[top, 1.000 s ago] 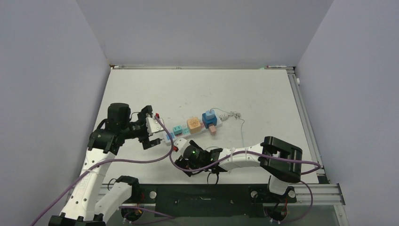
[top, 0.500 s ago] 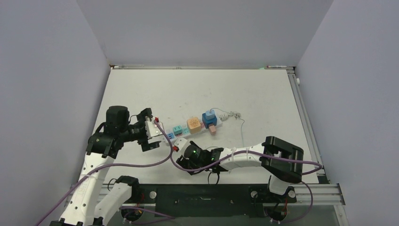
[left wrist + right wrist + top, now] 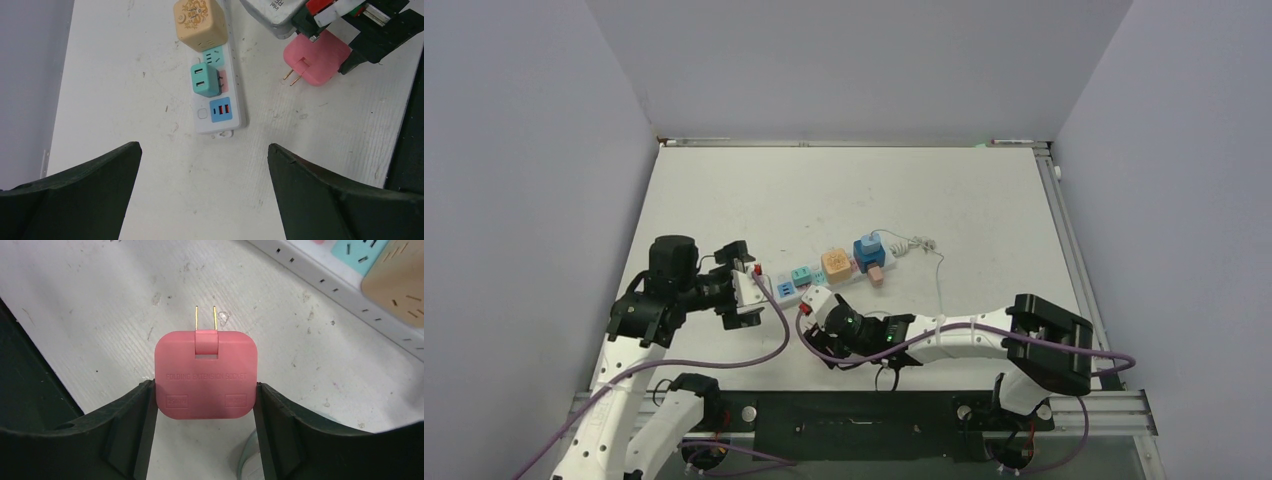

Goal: Insert the plug
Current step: Pick up the plug from the corner of the board.

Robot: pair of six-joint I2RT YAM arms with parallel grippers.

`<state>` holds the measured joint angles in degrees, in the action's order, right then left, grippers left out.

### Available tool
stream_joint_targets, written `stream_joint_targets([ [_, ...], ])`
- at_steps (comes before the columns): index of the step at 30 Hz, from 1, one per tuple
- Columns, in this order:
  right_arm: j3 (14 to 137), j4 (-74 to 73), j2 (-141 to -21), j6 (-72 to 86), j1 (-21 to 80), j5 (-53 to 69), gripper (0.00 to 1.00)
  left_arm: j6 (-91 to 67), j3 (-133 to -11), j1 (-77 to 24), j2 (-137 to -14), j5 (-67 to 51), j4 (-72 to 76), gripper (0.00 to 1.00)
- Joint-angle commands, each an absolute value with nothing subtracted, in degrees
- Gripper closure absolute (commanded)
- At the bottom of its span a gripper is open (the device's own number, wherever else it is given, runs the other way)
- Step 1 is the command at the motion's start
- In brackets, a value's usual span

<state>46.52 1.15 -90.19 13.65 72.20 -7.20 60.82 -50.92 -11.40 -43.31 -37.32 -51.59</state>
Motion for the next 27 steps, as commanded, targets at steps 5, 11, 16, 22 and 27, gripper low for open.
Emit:
stream_joint_targets([
  [5,43.62,7.71,-81.95,17.22,71.8,-4.86,0.95,66.34,-51.52,-11.62,-41.21,-38.98,-52.46,0.04],
  [11,46.84,7.01,-76.65,18.82,68.98,7.21,0.95,74.2,-51.82,-15.45,-38.88,-41.04,-56.37,0.04],
  [16,48.58,7.48,-74.23,20.87,65.52,18.15,0.95,84.92,-51.17,-19.52,-33.58,-42.68,-58.49,0.04],
  [22,48.74,10.77,-74.05,23.88,62.53,27.45,0.95,97.49,-50.4,-20.04,-30.19,-46.33,-62.82,0.04],
  [27,50.31,13.28,-75.64,25.62,61.64,34.98,0.95,109.62,-51.32,-20.08,-31.5,-47.63,-71.17,0.09],
])
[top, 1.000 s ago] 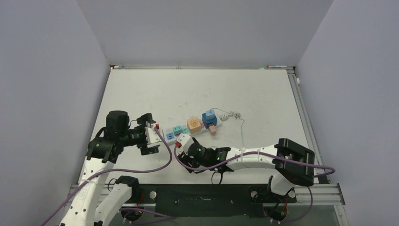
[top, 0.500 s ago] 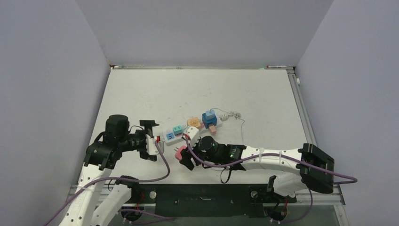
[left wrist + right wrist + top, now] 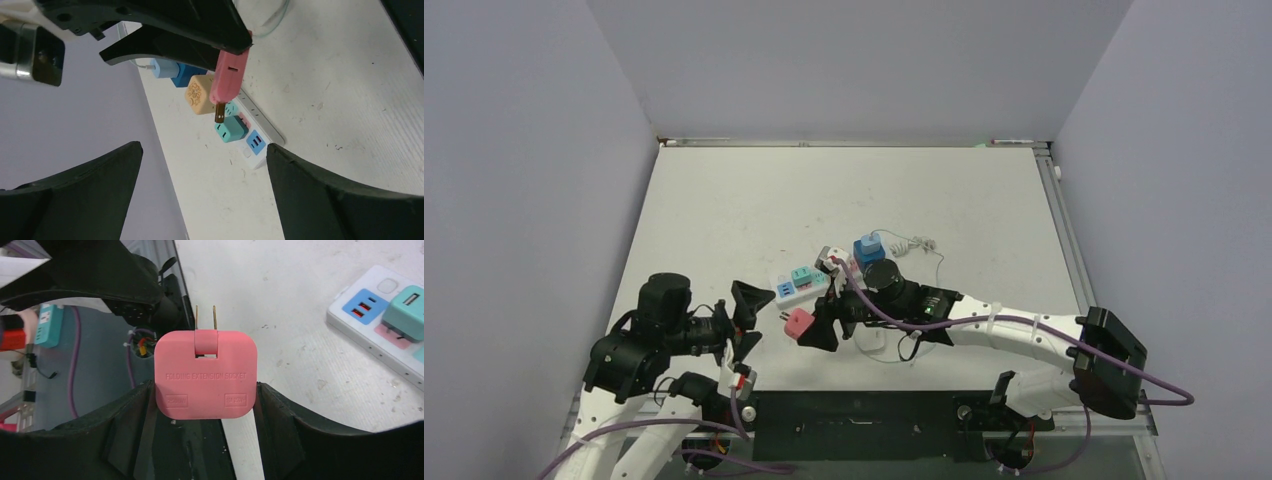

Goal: Insert the plug
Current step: Pick up the plug from the corner of the board.

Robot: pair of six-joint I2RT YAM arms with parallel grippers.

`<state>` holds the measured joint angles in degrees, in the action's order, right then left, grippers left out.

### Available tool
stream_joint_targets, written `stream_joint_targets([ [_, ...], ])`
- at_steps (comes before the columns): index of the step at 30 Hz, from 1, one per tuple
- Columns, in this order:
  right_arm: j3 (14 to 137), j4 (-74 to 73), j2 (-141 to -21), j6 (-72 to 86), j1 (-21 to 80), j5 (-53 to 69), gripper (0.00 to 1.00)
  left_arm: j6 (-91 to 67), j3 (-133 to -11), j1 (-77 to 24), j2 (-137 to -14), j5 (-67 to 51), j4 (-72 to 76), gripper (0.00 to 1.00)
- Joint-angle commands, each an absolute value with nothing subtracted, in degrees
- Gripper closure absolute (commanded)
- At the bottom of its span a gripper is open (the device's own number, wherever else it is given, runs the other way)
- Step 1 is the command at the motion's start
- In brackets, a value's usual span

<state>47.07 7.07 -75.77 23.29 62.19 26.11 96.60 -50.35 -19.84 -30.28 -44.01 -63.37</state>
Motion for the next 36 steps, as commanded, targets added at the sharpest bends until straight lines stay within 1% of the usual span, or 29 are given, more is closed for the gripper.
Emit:
stream_joint_targets([
  [1,50.25,14.45,-75.8,26.42,61.43,36.34,0.95,111.56,-51.4,-20.06,-31.89,-47.68,-71.98,0.13],
  [3,49.91,17.12,-75.96,28.21,60.95,39.02,0.95,114.38,-51.5,-20.11,-32.78,-47.75,-72.96,0.19],
  [6,50.47,18.83,-77.09,29.59,60.71,42.76,0.95,114.54,-51.7,-20.13,-34.01,-47.57,-71.23,0.27],
  [8,50.58,19.84,-77.74,30.36,60.59,44.4,0.95,114.22,-52.48,-20.13,-34.89,-48.22,-70.68,0.36],
  [10,51.15,19.43,-78.5,30.21,60.46,45.02,0.95,114.6,-53.38,-20.25,-35.7,-49.07,-70.83,0.48],
  [12,51.72,19.06,-79.09,29.94,60.3,45.49,0.95,114.94,-54.05,-20.58,-36.06,-49.31,-70.84,0.55],
  [15,52.85,18.29,-79.91,29.46,60.21,45.48,0.95,116.19,-54.55,-20.98,-36.37,-49.35,-72.58,0.57],
  [21,54.5,17.76,-80.95,28.83,59.19,45.33,0.95,120.05,-55.18,-21.51,-36.73,-48.99,-79.22,0.56],
  [24,55.19,17.63,-81.09,28.59,58.99,45.62,0.95,120.6,-55.28,-21.62,-37.02,-47.76,-79.87,0.66],
  [25,55.32,16.92,-81.19,28.26,59.0,45.62,0.95,120.52,-55.43,-21.66,-37.19,-47.65,-79.74,0.68],
  [29,56.04,15.28,-81.96,27.17,59.08,45.99,0.95,119.54,-56.62,-21.62,-38.04,-49.05,-79.22,0.66],
  [31,56.17,15.57,-82.26,27.31,59.12,46.04,0.95,119.73,-56.67,-21.7,-38.05,-49.71,-79.19,0.62],
  [33,56.38,16.09,-82.55,27.5,59.14,46.36,0.95,119.71,-56.48,-21.91,-37.88,-50.0,-79.27,0.6],
  [36,57.11,15.85,-83.15,27.1,59.33,46.77,0.95,119.88,-56.25,-22.42,-37.79,-49.91,-79.6,0.64],
])
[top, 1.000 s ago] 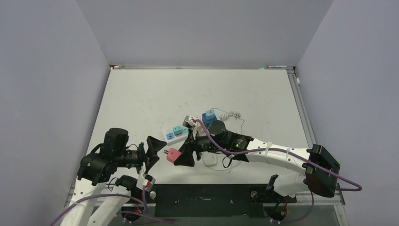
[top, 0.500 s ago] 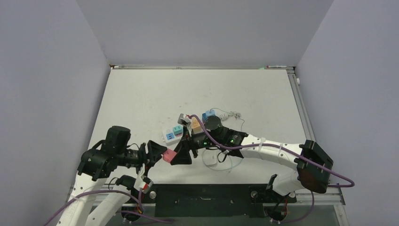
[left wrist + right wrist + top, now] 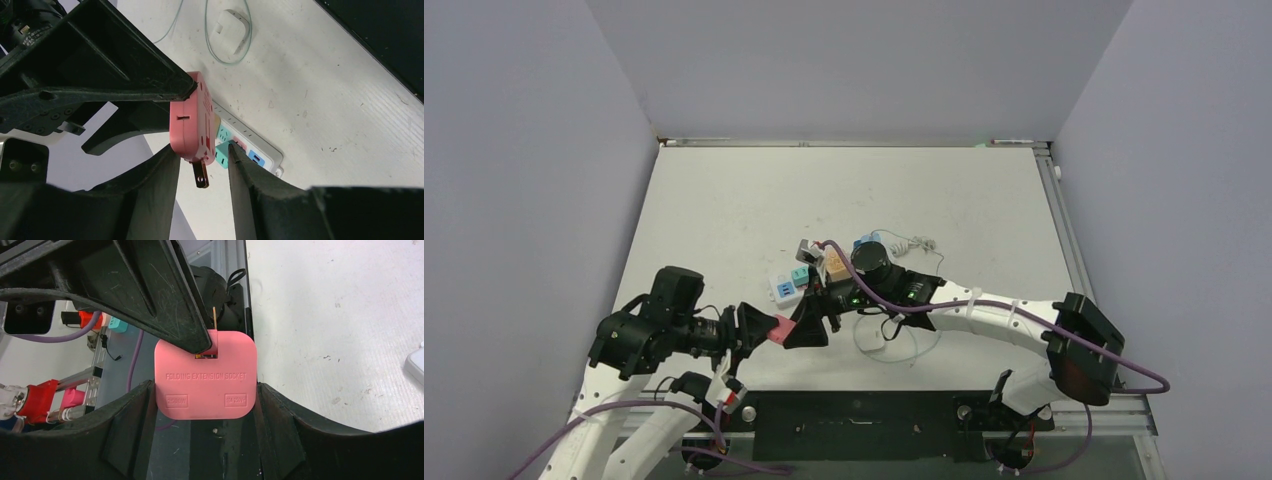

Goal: Insert the plug
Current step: Pick up the plug from the corner of the board.

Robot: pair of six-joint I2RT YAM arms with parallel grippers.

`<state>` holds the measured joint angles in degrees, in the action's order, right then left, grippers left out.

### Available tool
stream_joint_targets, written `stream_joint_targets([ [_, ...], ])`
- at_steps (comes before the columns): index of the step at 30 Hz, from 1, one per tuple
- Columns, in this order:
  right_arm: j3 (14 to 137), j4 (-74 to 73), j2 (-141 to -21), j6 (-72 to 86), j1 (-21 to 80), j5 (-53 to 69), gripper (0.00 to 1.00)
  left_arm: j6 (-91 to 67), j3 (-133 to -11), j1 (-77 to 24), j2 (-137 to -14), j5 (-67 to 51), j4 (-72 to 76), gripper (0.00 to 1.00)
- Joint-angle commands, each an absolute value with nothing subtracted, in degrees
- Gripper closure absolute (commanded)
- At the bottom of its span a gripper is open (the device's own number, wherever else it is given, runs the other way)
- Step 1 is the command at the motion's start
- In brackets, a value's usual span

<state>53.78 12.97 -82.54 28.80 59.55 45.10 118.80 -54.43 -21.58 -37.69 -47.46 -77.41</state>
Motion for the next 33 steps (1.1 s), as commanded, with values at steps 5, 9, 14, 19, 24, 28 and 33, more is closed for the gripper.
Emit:
stream_joint_targets([
  [5,58.66,13.73,-84.55,25.65,59.65,47.28,0.95,119.74,-56.91,-23.41,-38.6,-49.02,-79.72,0.81],
  [9,59.14,13.48,-85.09,25.5,59.64,47.29,0.95,119.14,-57.05,-24.02,-38.7,-49.43,-79.8,0.97],
  [14,59.76,11.61,-85.07,24.17,59.58,44.68,0.77,115.28,-56.85,-24.4,-39.18,-49.65,-78.47,1.0],
  [19,59.89,6.86,-81.81,19.75,59.49,37.04,0.27,94.87,-57.25,-24.65,-41.13,-49.71,-70.28,1.0],
  [24,58.64,4.73,-76.79,16.56,59.82,29.05,0.1,74.3,-58.64,-24.88,-44.42,-49.49,-63.31,1.0],
  [28,58.12,3.65,-73.34,14.17,61.39,24.66,0.1,64.26,-59.67,-24.87,-45.94,-50.93,-61.17,1.0],
  [33,59.42,1.69,-74.54,11.79,64.02,24.59,0.1,59.94,-59.79,-24.96,-44.72,-52.55,-58.06,1.0],
])
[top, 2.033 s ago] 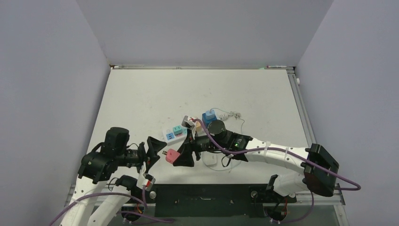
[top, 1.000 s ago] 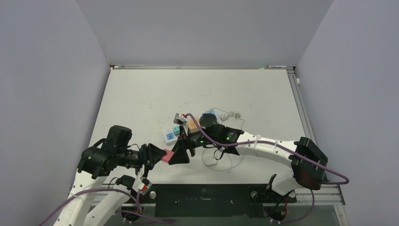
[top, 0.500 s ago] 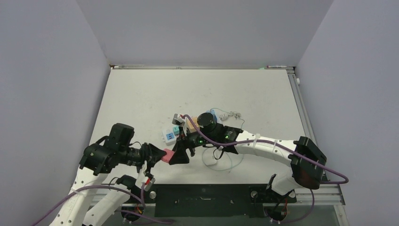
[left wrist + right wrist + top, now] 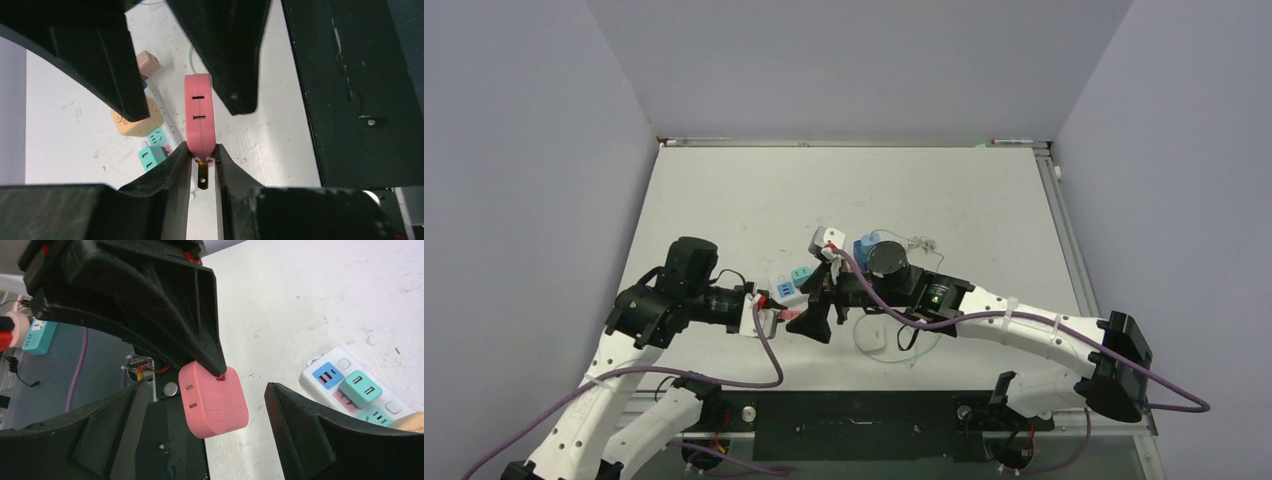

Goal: Insert the plug
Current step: Pick up the plug from the corner of the board.

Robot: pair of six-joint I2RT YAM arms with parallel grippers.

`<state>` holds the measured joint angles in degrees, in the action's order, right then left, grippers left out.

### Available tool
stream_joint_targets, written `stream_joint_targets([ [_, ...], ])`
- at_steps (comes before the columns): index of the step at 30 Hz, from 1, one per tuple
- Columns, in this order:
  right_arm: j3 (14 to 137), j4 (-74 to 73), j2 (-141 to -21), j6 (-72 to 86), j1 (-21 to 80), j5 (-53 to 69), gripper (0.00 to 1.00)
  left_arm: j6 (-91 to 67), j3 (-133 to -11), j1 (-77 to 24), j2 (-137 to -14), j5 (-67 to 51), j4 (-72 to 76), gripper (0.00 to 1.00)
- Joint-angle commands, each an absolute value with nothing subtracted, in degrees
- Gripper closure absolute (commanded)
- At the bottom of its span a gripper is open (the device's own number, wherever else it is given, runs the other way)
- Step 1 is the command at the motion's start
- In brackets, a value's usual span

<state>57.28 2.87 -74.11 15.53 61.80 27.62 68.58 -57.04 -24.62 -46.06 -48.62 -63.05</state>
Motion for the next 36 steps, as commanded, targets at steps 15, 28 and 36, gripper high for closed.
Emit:
stream_joint_targets([
  [15,64.77,-6.14,-77.92,5.98,70.02,18.27,0.86,61.56,-63.22,-27.87,-46.5,-52.95,-62.91,1.0],
  [28,54.41,-1.48,-65.52,5.65,71.76,18.06,0.95,51.9,-59.31,-28.74,-41.62,-50.73,-53.91,0.04],
  [36,50.84,7.52,-62.96,10.28,71.8,18.95,0.95,43.45,-56.87,-28.77,-42.14,-52.74,-49.03,0.07],
])
